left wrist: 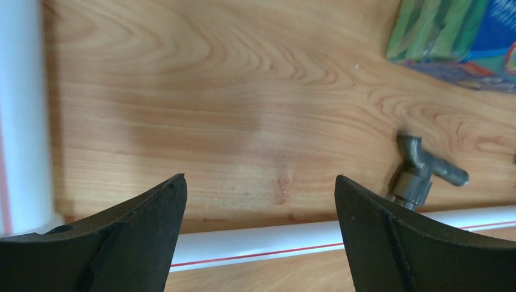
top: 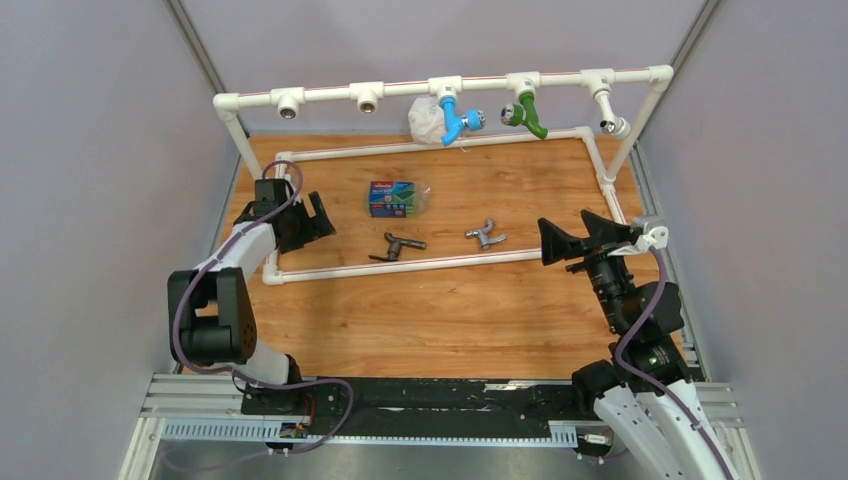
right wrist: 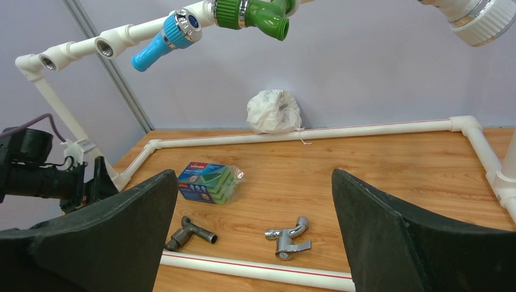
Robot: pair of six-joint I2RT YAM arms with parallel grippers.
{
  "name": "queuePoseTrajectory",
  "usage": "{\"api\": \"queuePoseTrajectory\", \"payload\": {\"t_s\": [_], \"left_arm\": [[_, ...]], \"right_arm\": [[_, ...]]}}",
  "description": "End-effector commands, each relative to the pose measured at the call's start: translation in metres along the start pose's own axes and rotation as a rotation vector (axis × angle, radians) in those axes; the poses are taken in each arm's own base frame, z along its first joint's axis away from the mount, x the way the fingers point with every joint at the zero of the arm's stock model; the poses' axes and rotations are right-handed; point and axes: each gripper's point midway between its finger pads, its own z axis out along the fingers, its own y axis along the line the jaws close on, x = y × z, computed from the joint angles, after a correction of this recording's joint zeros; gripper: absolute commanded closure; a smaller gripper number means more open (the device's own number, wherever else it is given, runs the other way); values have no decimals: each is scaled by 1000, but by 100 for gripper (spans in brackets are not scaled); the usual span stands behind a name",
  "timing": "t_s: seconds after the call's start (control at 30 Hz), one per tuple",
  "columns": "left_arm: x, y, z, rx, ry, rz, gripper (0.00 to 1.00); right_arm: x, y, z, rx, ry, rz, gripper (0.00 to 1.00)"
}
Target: Install the water faucets
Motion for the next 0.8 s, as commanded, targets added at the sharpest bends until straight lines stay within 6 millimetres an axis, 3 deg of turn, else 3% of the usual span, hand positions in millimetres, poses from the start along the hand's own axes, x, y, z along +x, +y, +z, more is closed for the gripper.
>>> {"api": "queuePoseTrajectory", "payload": {"t_s": [0.0, 0.27, 0.5, 0.77], "left_arm": [[35, -22, 14, 102, 151, -27, 4], [113, -59, 20, 224, 348, -4, 5], [182, -103, -13, 372, 473, 38, 6], [207, -137, -59, 484, 517, 144, 6]], "right_arm": [[10, 6, 1, -42, 29, 0, 0], [29, 12, 7, -77, 100, 15, 0], [42, 10, 10, -68, 147, 19, 0], [72, 0, 14, -26, 248, 8, 0]]}}
